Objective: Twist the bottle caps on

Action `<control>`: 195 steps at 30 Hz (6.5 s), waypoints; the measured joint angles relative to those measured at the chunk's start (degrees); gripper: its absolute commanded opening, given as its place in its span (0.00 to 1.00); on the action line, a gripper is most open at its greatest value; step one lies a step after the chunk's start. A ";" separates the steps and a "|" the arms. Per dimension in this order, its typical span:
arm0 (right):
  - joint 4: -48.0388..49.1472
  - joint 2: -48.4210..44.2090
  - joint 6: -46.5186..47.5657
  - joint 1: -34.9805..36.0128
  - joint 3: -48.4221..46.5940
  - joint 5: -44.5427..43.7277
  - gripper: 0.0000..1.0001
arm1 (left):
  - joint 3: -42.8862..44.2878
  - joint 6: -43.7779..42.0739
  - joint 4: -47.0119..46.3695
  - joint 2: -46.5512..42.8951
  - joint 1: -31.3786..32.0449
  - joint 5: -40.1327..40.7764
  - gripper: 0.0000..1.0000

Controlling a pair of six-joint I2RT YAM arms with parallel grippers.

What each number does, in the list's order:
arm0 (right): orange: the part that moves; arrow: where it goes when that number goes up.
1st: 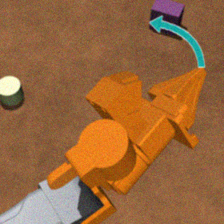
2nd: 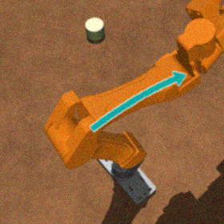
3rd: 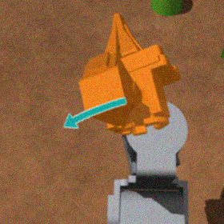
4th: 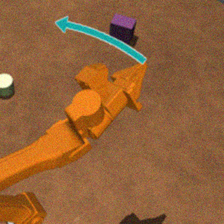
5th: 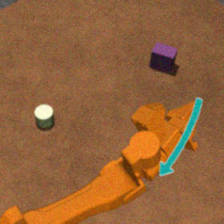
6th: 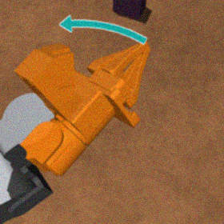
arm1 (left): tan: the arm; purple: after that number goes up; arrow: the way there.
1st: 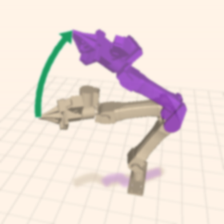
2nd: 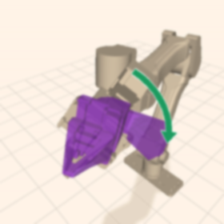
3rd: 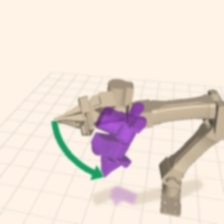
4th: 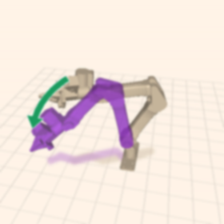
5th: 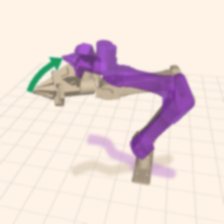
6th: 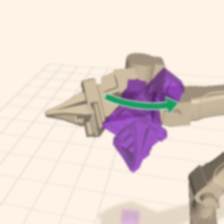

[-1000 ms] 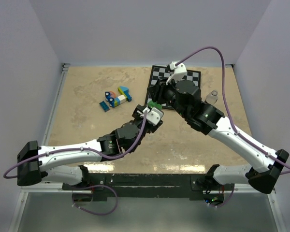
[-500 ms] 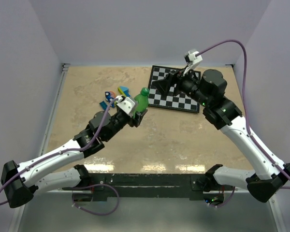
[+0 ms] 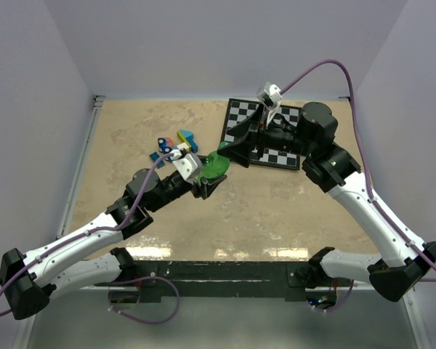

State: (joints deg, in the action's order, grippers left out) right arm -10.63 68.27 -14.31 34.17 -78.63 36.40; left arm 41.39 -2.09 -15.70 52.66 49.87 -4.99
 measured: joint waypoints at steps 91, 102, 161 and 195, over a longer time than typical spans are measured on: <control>16.83 6.88 -3.69 -0.48 30.67 -64.72 0.88 | -19.91 -0.07 6.03 -23.37 -20.59 30.75 1.00; 0.96 4.15 -1.40 -11.19 13.55 -64.72 0.88 | -19.37 -0.07 6.88 -22.62 -20.61 29.24 1.00; -14.75 12.70 3.58 -38.71 2.38 -44.13 0.00 | -17.94 -1.11 6.91 -20.09 -21.31 13.90 1.00; -9.05 3.98 1.86 0.55 -1.05 -11.52 0.00 | -2.27 -10.56 1.05 -2.21 -20.83 -29.11 1.00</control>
State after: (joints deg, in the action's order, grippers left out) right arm -19.68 72.25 -12.45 34.72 -79.68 24.88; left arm 39.11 -12.64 -14.66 50.46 29.04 -34.11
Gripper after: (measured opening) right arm 0.381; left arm 0.997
